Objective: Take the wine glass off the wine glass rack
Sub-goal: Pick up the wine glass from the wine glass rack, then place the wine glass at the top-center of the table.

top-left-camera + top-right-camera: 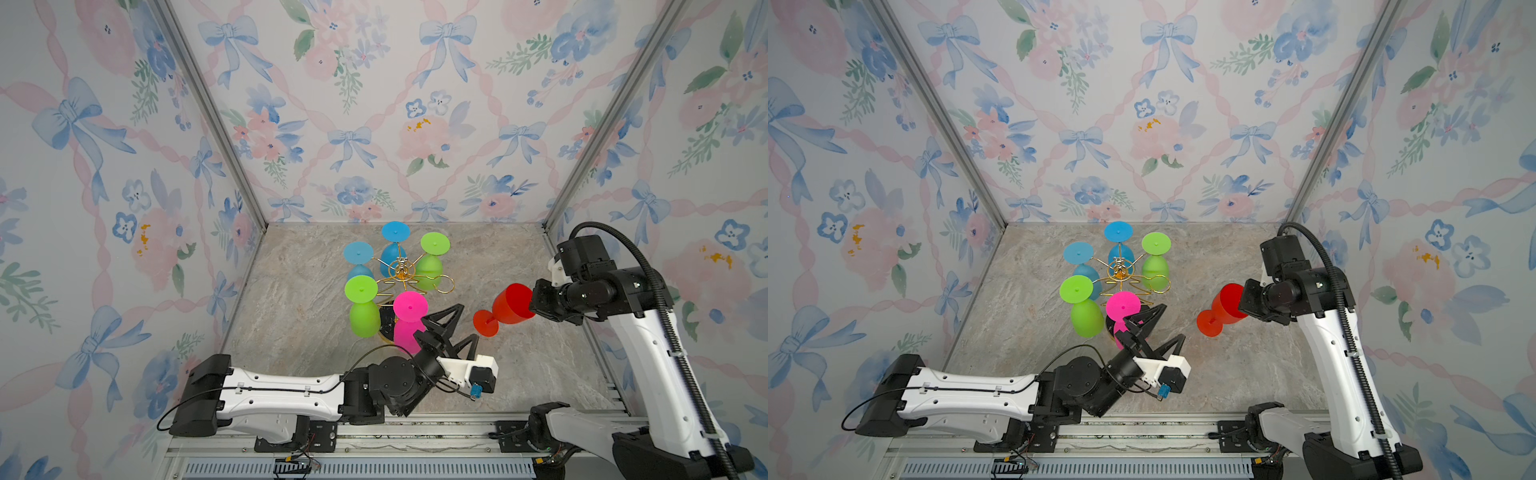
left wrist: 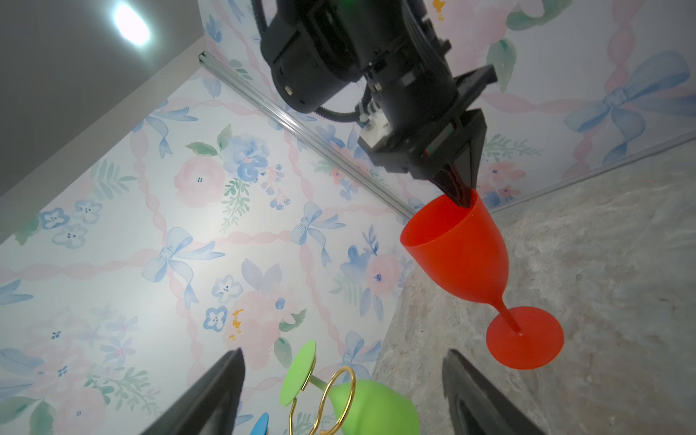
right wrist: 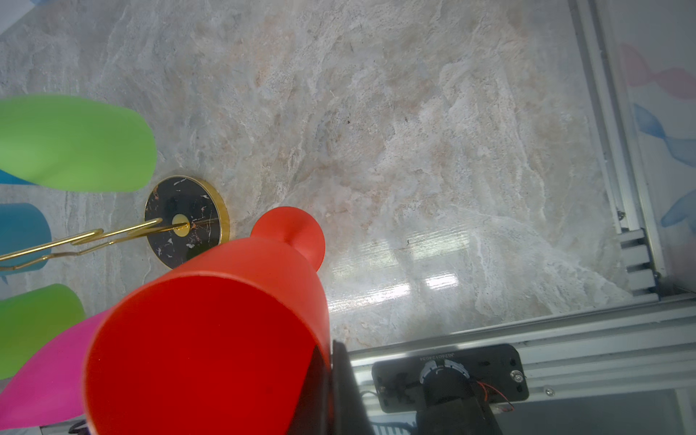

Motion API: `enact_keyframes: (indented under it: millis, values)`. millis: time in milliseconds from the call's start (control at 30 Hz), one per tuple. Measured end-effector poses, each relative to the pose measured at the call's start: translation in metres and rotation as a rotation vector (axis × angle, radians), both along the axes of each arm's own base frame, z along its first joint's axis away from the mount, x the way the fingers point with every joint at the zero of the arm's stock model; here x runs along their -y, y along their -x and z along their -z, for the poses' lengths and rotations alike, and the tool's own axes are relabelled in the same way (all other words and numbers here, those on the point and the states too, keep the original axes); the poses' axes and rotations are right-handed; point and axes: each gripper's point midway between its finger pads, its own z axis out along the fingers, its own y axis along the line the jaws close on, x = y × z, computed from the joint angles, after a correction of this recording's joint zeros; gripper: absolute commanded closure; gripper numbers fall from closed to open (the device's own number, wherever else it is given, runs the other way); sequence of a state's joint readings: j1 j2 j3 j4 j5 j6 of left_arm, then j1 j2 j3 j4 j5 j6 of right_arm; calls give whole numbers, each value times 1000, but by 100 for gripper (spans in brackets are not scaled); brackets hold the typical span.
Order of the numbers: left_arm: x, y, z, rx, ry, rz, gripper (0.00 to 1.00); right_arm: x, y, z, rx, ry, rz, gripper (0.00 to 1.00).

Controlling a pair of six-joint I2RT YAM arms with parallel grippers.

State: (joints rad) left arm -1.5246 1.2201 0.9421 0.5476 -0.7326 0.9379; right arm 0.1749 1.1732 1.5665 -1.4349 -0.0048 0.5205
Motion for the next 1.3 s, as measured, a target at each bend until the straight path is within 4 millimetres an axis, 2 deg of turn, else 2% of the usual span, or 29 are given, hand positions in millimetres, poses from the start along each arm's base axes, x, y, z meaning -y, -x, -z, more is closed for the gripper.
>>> enact_keyframes:
  millis: [133, 200, 367, 500, 567, 700, 833, 1000, 1300]
  values:
    - [-1, -3, -40, -146, 140, 3, 16, 9, -15, 7, 26, 25, 50, 100]
    - [-5, -6, -55, -211, 204, -9, 15, 11, -24, 10, 40, 35, 61, 100]
    - [-19, -20, -78, -347, 317, -68, 12, 18, -55, 19, 49, 60, 88, 100]
    - [-39, -44, -92, -439, 404, -128, 11, 19, -86, 31, 21, 87, 80, 100]
    - [-54, -63, -93, -486, 448, -159, 11, 17, -102, 33, 23, 94, 72, 100]
    - [-99, -102, -87, -566, 526, -248, 11, 15, -131, 28, 46, 99, 63, 100]
    - [-130, -110, -86, -617, 575, -276, 11, 11, -156, 25, 64, 100, 54, 100]
    - [-140, -109, -80, -656, 575, -278, 11, -1, -179, 41, 29, 116, 24, 100]
    - [-143, -110, -70, -697, 549, -299, 11, -50, -215, 75, -30, 158, -81, 100]
